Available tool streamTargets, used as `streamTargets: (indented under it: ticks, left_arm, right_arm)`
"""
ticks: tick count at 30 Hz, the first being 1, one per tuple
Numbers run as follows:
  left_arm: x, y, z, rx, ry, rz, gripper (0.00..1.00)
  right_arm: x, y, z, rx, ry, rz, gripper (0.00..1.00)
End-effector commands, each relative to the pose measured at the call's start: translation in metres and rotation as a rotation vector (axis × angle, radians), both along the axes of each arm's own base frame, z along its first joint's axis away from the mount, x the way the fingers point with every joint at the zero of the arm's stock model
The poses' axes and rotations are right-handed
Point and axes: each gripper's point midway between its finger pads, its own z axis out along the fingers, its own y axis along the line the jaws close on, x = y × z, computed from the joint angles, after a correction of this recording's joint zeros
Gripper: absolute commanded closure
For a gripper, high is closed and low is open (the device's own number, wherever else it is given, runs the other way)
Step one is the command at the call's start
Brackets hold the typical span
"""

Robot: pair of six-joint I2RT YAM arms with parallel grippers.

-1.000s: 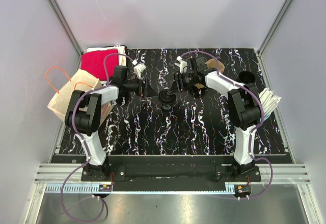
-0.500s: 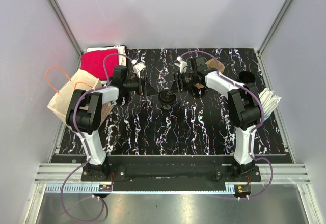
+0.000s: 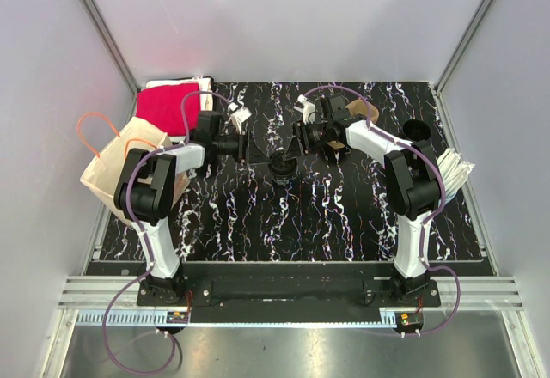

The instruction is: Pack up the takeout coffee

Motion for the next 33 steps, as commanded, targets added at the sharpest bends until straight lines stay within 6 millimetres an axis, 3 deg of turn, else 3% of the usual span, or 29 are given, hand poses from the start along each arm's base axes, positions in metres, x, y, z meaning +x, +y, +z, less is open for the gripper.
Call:
streamTargets:
  ticks: [1,6,9,15,18,21,27,33]
  left_arm:
    - [0.004,-0.002,-0.031,0.105,0.007,0.014,0.52]
    - [-0.003,-0.001,-0.056,0.213,0.034,0.001,0.61]
    - [-0.001,-0.003,-0.048,0.189,0.023,-0.003,0.6]
    - [0.024,-0.001,0.013,0.054,-0.057,0.034,0.4]
    - [0.037,-0.003,0.041,0.017,-0.112,0.034,0.38]
    - [0.044,-0.006,0.051,-0.002,-0.122,0.023,0.38]
    - [0.048,-0.014,0.046,-0.029,-0.093,-0.002,0.41]
    - [0.037,-0.015,0.029,-0.006,-0.058,-0.044,0.44]
  right_arm:
    - [-0.007,-0.002,-0.015,-0.089,-0.019,0.007,0.52]
    - [-0.013,-0.002,-0.025,-0.112,-0.003,0.022,0.53]
    - [-0.015,-0.002,-0.028,-0.119,-0.012,0.036,0.53]
    - [-0.019,-0.003,-0.03,-0.126,-0.024,0.058,0.54]
    - [-0.019,-0.002,-0.03,-0.123,-0.023,0.064,0.54]
    - [-0.018,-0.002,-0.03,-0.123,-0.027,0.065,0.54]
    - [-0.019,-0.002,-0.03,-0.128,-0.031,0.068,0.54]
    - [-0.019,-0.002,-0.03,-0.127,-0.031,0.072,0.54]
